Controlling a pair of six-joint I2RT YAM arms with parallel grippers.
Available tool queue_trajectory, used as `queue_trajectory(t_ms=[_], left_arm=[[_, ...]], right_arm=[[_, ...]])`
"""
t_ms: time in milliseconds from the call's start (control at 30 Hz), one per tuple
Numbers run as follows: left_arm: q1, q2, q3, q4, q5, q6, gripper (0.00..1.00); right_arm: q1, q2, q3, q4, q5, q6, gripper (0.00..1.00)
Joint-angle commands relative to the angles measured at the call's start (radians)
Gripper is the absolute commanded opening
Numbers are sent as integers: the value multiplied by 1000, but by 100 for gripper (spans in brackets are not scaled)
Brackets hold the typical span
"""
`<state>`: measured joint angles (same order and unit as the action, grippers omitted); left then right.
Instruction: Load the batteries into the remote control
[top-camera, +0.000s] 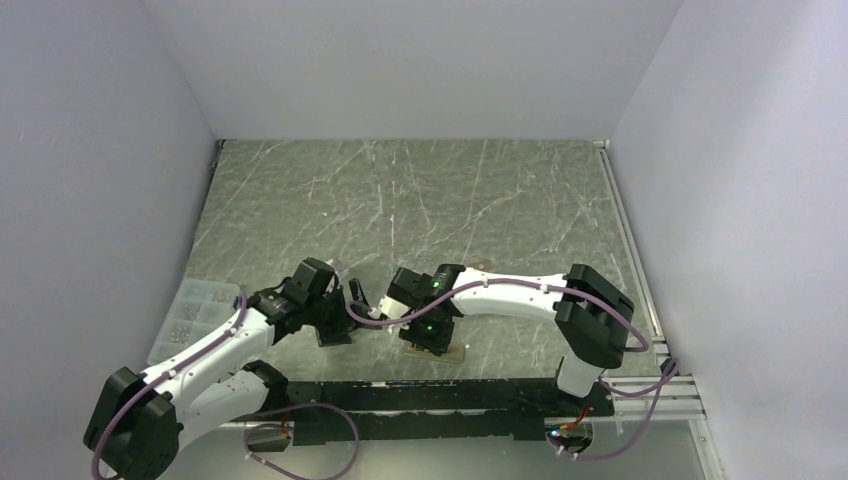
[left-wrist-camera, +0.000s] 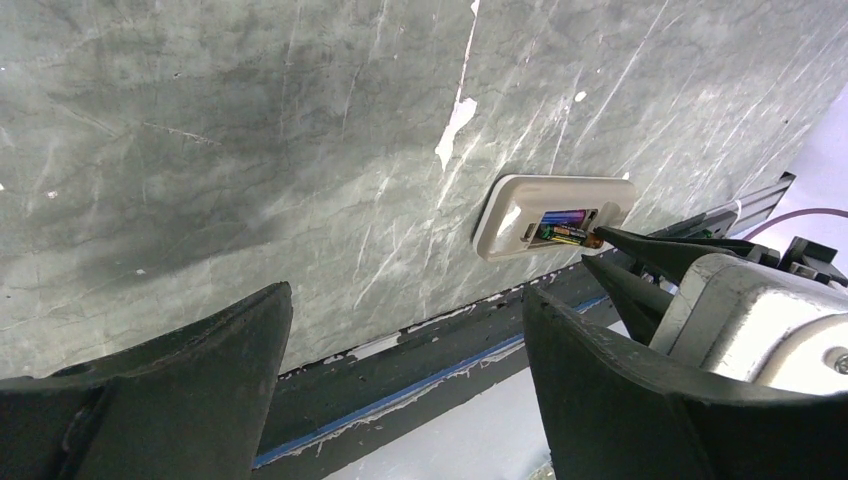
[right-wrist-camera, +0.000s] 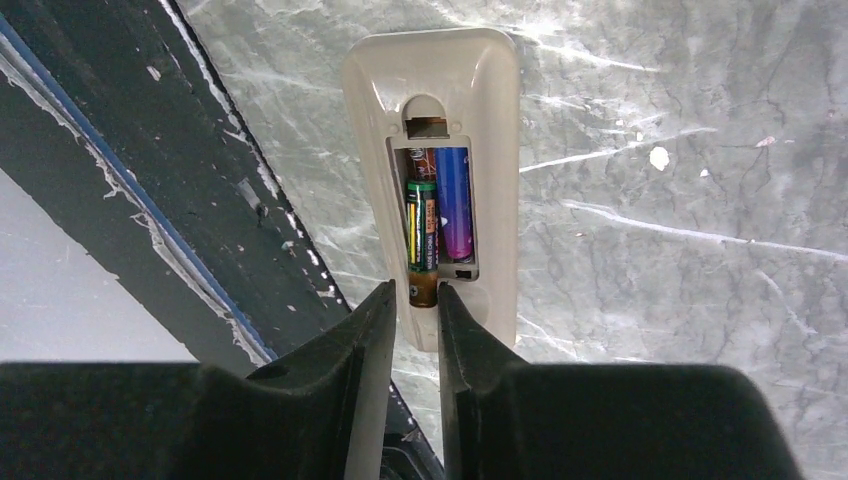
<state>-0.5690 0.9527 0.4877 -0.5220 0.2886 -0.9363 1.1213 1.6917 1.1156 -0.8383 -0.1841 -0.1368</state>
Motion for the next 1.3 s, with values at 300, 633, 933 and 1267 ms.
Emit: queue_trajectory(t_ms=[300, 633, 933, 1267], left_arm=[[11, -5, 23, 13, 5, 17, 90], [11, 6, 21, 42, 40, 48, 90], [11, 102, 17, 141, 118, 74, 88], [-3, 232, 28, 232, 178, 88, 81]], right_arm=[[-5, -36, 44, 2, 1, 35, 29], [-9, -207, -31, 72, 55, 161, 29], [-23, -370, -159, 176, 181, 506, 28], [-25, -454, -292, 297, 242, 858, 30]])
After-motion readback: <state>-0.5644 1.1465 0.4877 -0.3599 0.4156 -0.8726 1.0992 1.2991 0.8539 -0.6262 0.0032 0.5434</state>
